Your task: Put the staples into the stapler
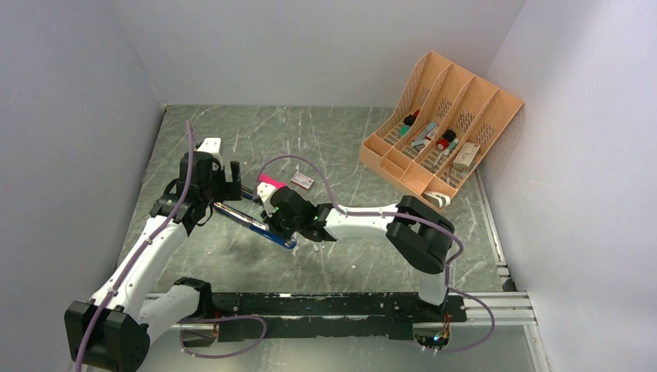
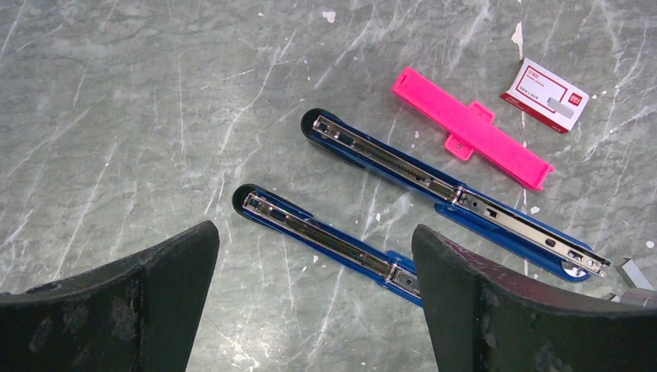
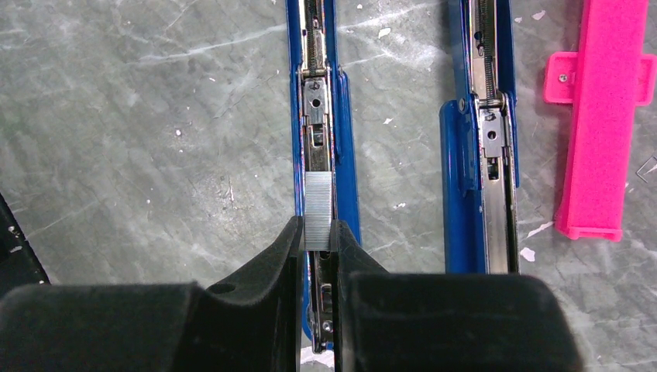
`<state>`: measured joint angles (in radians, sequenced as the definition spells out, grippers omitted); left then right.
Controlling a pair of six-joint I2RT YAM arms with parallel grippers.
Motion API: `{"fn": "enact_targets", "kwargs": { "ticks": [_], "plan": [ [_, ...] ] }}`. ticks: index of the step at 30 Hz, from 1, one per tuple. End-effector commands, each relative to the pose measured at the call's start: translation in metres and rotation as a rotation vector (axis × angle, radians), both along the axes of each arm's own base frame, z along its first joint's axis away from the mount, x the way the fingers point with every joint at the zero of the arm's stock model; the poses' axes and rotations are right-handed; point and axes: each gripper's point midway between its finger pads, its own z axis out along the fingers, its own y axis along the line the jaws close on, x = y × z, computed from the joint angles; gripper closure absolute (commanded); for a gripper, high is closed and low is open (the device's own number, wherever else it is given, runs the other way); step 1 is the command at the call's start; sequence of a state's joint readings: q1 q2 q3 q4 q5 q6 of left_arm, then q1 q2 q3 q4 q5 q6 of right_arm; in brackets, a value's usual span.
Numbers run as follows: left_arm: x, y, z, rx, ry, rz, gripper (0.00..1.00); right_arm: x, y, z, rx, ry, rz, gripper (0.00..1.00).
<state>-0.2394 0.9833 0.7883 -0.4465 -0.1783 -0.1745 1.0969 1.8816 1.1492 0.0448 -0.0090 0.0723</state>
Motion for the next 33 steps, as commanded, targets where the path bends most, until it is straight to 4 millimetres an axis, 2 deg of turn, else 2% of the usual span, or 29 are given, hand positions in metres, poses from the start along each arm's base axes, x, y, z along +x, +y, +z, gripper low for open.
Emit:
{"fn": "enact_targets", "kwargs": {
  "ticks": [1,12,33],
  "plan": [
    [0.001,-0.005,0.007,-0.010,-0.027,-0.027,0.02,0.006,-0.004,-0.004,-0.036,0.008,-0.011,1.00],
    [0.001,-0.005,0.008,-0.008,-0.028,-0.029,0.02,0.009,-0.006,-0.008,-0.068,0.032,0.006,1.00],
    [0.001,-0.005,0.008,-0.008,-0.030,-0.030,0.02,-0.001,-0.004,-0.012,-0.098,0.058,0.100,0.98]
  ]
}}
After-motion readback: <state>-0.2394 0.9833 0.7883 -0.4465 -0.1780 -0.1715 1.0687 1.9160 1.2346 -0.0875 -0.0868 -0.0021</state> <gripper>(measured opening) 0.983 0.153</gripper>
